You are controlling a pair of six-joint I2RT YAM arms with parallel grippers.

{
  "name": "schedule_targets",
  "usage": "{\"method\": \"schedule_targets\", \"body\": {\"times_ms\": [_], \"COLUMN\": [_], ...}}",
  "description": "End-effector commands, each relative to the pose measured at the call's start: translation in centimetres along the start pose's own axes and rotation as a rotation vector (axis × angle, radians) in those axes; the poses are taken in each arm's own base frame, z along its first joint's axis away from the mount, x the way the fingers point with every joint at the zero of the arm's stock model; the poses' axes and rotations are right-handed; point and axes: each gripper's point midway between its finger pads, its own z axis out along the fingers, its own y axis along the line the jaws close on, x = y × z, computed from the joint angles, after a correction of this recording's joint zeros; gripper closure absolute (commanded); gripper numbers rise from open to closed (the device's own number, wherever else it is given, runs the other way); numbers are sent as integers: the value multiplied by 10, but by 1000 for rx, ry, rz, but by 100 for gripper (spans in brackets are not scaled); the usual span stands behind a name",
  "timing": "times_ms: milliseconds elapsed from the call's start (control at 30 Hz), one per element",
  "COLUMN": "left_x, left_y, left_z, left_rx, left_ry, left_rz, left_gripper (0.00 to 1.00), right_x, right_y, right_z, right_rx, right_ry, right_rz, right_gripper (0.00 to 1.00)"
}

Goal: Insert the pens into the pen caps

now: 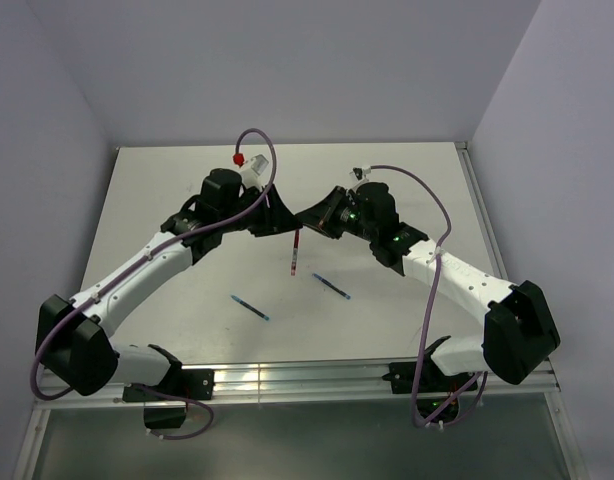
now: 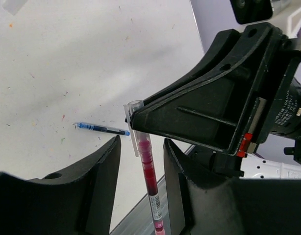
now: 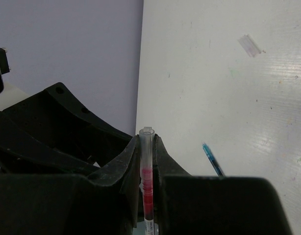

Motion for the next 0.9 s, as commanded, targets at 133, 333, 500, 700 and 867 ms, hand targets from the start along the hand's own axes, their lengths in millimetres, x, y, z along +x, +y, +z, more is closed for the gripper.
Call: {"method": "schedule_targets", "body": {"times_ms": [133, 333, 500, 700, 867], "left_x": [-9, -1, 5, 15, 22], "left_y": [-24, -19, -23, -23, -29], "left_z": [-17, -23, -30, -28, -24], "left_rx": [88, 66, 86, 108, 134], "left_ry": [-32, -3, 11, 35, 51], "left_rz": [67, 81, 83, 57, 50], "left_gripper": [54, 50, 46, 44, 45], "right_x": [-13, -16, -20, -24, -27], "right_y": [29, 31, 34, 37, 37], "right_z": [-1, 1, 2, 4, 2], "right_rx": [-59, -58, -58, -59, -55], "right_ry": [-38, -48, -62, -71, -92], "right_rz": [-24, -28, -36, -37, -45], "right_gripper": [100, 100, 100, 100, 100]}}
